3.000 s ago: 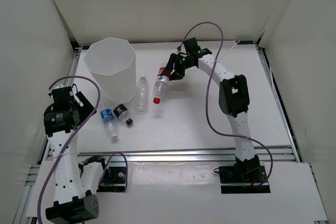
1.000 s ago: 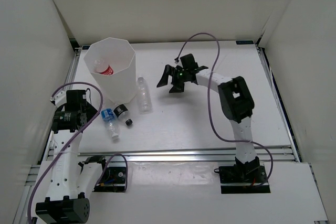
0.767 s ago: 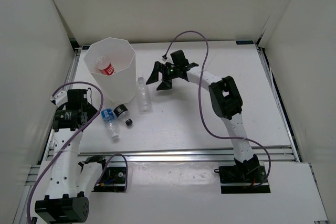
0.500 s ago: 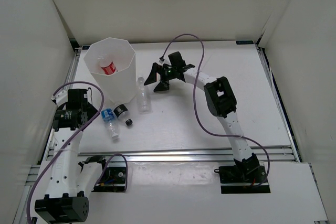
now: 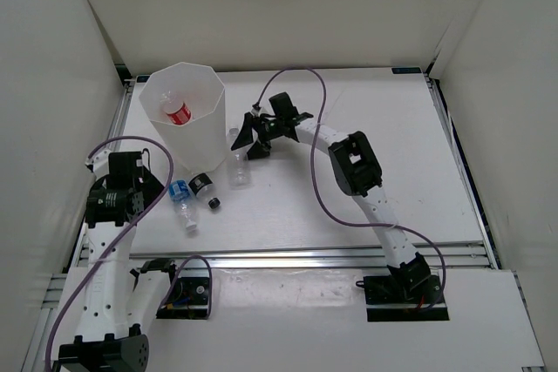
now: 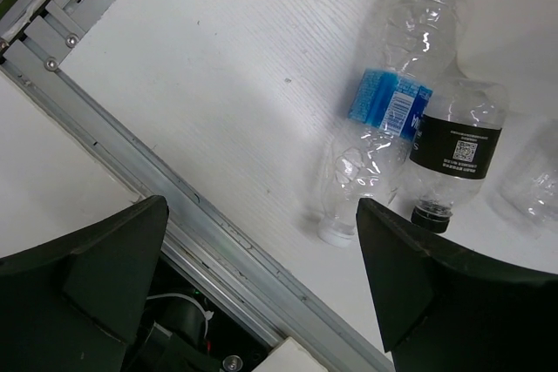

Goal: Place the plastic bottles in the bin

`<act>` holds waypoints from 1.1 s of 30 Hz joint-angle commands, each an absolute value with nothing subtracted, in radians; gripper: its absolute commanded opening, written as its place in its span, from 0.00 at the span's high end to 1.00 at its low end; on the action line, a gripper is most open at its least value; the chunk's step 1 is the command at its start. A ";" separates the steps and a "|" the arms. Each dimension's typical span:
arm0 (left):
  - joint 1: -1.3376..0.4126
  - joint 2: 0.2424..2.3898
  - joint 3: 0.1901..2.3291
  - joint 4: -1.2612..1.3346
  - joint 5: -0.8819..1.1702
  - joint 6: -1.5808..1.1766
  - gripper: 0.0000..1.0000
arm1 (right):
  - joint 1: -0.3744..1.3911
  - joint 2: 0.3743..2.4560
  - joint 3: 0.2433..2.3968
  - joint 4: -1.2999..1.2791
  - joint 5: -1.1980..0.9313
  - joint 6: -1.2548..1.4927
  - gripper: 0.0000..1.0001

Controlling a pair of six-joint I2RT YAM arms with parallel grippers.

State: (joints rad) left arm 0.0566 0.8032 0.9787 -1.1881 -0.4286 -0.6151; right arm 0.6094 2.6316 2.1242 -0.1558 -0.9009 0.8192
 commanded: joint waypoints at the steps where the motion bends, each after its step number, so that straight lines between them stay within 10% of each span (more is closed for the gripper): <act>1: 0.054 0.779 0.979 -1.169 -0.410 -0.600 0.00 | 0.621 2.681 2.145 -0.158 -0.945 0.839 0.16; 12: 0.054 0.739 0.979 -1.181 -0.442 -0.629 0.00 | 0.571 2.414 1.938 -0.222 -0.976 0.735 0.70; 20: 0.054 0.667 0.979 -1.190 -0.451 -0.647 0.00 | 0.573 2.129 2.146 -0.348 -0.789 0.673 0.74; 33: 0.029 0.667 0.980 -1.181 -0.368 -0.584 0.00 | 0.660 2.244 2.535 -0.069 -0.506 0.767 0.69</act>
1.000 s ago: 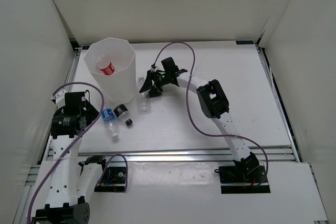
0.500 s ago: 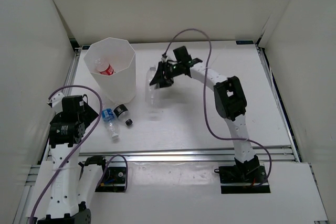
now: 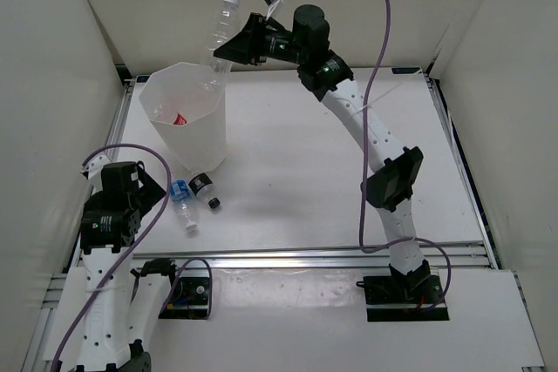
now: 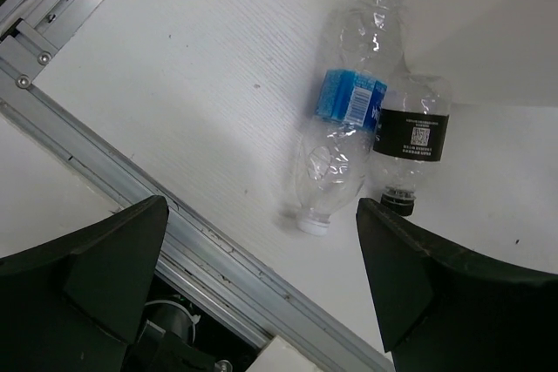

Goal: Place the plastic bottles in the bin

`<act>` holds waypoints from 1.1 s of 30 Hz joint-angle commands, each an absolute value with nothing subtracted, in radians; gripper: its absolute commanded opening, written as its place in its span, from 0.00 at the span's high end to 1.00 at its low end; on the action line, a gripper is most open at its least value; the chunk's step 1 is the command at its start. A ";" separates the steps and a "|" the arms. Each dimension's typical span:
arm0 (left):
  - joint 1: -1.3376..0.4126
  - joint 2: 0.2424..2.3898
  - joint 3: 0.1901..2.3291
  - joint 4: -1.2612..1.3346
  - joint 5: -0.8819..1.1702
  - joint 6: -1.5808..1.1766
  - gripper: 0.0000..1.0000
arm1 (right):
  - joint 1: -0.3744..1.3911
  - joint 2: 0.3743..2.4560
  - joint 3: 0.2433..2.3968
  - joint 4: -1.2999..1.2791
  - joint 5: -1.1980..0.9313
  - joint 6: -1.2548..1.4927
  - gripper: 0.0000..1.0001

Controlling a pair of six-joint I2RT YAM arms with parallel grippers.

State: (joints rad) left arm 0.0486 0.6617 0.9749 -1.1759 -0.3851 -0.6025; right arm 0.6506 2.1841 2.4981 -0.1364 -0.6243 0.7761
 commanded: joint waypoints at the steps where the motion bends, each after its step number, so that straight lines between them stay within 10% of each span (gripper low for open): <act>1: 0.017 0.679 0.980 -1.181 -0.358 -0.571 0.00 | 0.675 2.244 2.548 -0.060 -0.480 0.755 0.67; 9: -0.015 0.719 1.014 -1.154 -0.333 -0.514 0.00 | 0.703 2.310 2.546 -0.038 -0.358 0.652 0.52; 15: -0.026 0.709 1.025 -1.132 -0.322 -0.514 0.00 | 0.724 2.304 2.546 -0.077 -0.379 0.632 0.00; 33: -0.026 0.755 0.773 -0.826 -0.319 -0.724 0.00 | 0.649 1.924 2.284 -0.514 -0.454 0.503 0.00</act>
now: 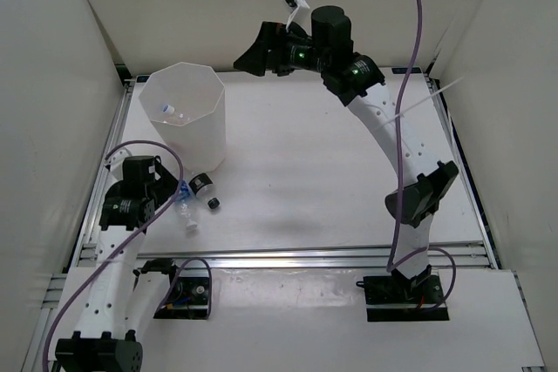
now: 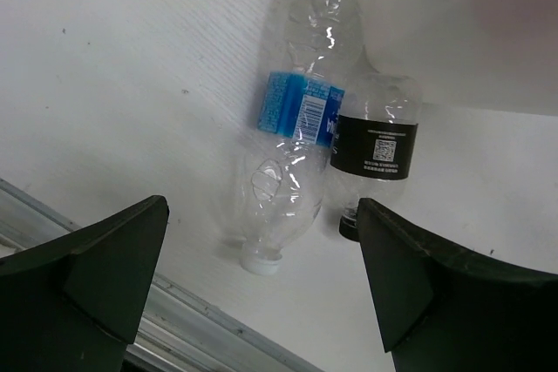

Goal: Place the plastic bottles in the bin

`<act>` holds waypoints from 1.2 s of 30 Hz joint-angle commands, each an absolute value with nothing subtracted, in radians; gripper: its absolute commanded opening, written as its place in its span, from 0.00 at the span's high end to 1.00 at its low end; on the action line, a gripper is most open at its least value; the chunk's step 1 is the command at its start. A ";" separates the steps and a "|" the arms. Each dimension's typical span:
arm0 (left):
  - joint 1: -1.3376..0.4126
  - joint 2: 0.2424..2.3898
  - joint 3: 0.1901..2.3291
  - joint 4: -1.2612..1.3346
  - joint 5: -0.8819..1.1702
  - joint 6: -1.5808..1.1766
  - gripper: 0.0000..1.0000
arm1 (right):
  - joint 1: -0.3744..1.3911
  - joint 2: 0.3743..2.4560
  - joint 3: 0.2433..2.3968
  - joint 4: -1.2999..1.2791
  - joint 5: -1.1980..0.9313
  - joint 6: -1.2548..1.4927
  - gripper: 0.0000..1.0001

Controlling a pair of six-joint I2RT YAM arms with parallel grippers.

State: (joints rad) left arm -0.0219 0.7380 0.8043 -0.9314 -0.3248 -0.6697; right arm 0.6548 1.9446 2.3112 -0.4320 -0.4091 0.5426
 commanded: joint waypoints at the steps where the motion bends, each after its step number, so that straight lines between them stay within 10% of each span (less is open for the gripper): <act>1: -0.026 0.765 0.744 -0.803 -0.319 -0.724 0.00 | 0.649 1.915 2.273 -0.523 -0.463 0.503 0.00; 27: -0.026 1.031 0.529 -0.474 -0.198 -0.707 0.00 | 0.486 1.882 2.210 -0.565 -0.638 0.472 0.00; 36: -0.026 0.996 0.471 -0.474 -0.218 -0.772 0.38 | 0.448 1.891 2.181 -0.554 -0.672 0.502 0.00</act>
